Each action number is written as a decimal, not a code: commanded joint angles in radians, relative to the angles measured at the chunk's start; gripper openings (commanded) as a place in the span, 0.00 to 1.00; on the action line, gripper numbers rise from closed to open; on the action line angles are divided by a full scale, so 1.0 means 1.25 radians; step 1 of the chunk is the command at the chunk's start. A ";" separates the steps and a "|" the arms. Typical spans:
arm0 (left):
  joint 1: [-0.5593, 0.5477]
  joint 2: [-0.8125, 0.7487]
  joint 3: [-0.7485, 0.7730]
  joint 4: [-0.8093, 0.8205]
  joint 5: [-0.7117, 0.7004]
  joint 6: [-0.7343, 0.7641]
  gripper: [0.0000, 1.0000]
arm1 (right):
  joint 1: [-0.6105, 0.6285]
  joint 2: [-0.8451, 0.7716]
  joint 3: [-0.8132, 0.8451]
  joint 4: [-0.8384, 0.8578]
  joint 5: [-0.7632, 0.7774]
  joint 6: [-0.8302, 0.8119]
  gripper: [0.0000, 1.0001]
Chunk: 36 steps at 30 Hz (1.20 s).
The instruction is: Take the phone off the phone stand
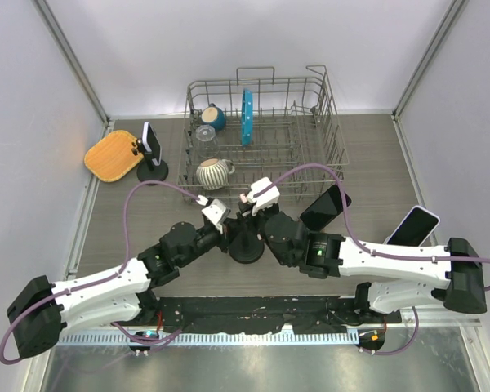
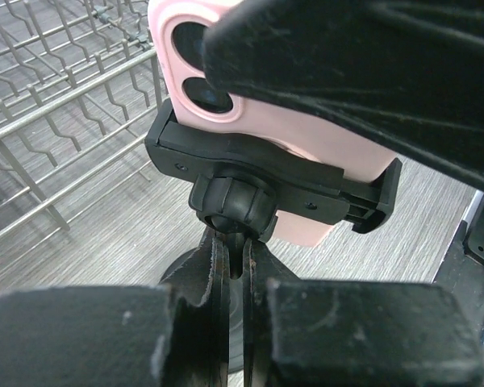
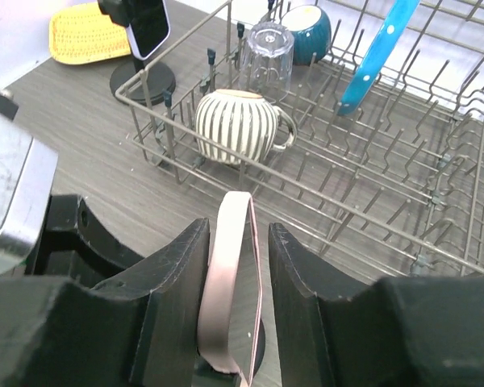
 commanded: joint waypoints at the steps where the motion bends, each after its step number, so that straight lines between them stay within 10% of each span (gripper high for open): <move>1: -0.030 -0.017 -0.004 0.030 -0.067 -0.023 0.00 | -0.003 0.013 0.008 0.096 0.054 -0.012 0.41; 17: -0.150 0.012 -0.003 0.044 -0.309 0.009 0.00 | -0.003 0.003 -0.029 -0.001 0.048 0.045 0.42; 29: -0.159 0.037 0.010 0.035 -0.392 -0.048 0.00 | -0.002 0.003 -0.022 -0.064 0.035 0.062 0.01; 36: -0.159 0.026 0.002 -0.037 -0.606 -0.190 0.00 | 0.049 0.037 -0.003 -0.116 0.109 0.083 0.01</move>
